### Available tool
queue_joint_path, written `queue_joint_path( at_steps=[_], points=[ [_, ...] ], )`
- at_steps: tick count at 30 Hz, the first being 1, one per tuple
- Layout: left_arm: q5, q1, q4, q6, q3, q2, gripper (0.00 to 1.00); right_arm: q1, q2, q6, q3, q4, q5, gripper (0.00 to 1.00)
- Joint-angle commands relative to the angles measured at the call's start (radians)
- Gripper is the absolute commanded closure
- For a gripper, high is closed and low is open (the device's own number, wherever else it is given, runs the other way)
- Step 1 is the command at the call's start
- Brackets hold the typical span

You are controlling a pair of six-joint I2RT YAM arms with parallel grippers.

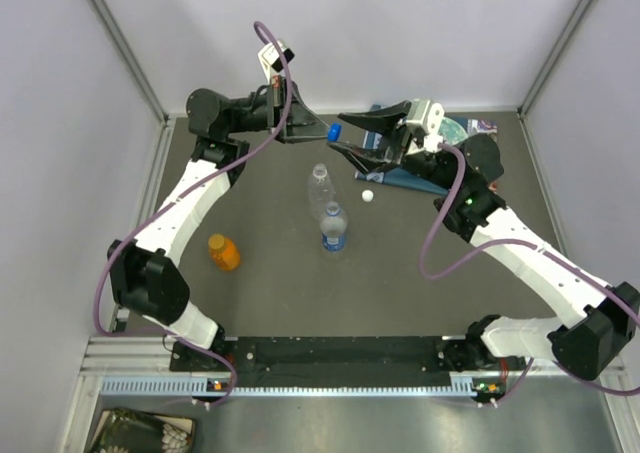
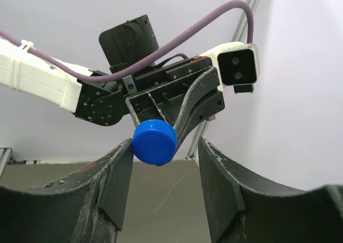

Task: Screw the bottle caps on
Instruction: Pick up the bottle cap from the center of the board.

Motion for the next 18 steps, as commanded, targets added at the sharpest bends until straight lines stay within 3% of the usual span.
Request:
queue_joint_path(
  at_steps=[1,18],
  points=[
    [-0.017,-0.006,0.065,-0.007,-0.009,-0.022,1.0,-0.001,0.0,0.025,-0.001,0.071,-0.009,0.5],
    [-0.036,-0.01,0.096,-0.036,-0.021,-0.039,1.0,0.002,0.017,0.067,0.002,0.075,-0.006,0.63]
  ],
)
